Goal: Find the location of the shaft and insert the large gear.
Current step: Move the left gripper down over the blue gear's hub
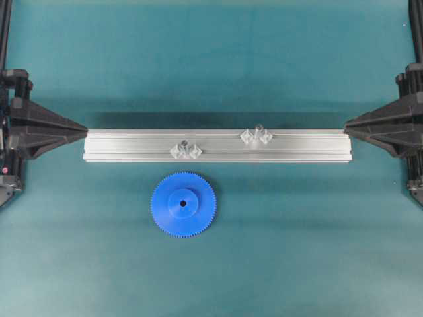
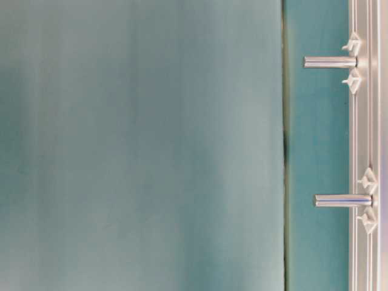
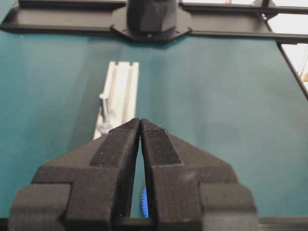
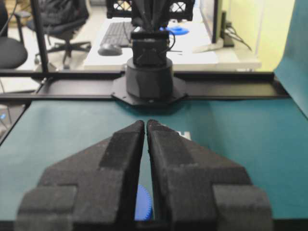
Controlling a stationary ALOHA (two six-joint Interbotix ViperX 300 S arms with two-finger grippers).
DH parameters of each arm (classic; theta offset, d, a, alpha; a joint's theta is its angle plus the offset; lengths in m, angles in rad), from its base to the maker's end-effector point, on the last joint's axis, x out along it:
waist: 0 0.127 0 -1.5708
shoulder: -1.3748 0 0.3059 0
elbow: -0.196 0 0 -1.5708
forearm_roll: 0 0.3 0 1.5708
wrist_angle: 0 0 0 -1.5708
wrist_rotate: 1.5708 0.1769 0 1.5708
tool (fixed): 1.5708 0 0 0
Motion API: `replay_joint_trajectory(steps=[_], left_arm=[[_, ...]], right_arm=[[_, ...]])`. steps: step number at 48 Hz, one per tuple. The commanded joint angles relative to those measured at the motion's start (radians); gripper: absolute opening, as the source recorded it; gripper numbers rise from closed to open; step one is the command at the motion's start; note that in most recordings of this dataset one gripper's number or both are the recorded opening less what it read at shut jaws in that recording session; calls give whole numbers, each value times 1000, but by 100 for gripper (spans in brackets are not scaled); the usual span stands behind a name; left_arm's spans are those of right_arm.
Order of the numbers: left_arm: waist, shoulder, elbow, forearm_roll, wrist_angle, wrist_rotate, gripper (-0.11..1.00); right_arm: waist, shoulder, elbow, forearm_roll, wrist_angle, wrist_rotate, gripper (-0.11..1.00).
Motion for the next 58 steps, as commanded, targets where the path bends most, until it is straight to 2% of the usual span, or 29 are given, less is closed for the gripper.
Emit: replay_joint_trajectory(steps=[1,3,4,7,12,28,39,44,58], left_arm=[[-44,52,-11,12,-3,-29,11],[-52,81,-17,12,-3,-44,10],[-57,95,-20,12,-3,-52,5],[-69,147,-38,12,-3,-69,-1],[-83,233,-86,14,15,-71,-1],[-123,410,-255,12,249,-81,-1],[-130,505,-333,12,362,-178,-1],[-147,565,-374,14,414,-169,-1],[-164,733,-456,17,425,-132,-1]], right_arm=[[0,12,-9,3,-2,-6,16],[0,9,-8,8,15,-5,17],[0,8,-6,12,28,-2,16],[0,5,-6,14,86,3,6],[0,-8,-20,14,184,6,1],[-15,-6,-48,14,400,6,0],[-46,6,-57,14,497,5,0],[-55,8,-60,14,535,5,0],[-66,3,-60,14,568,14,0]])
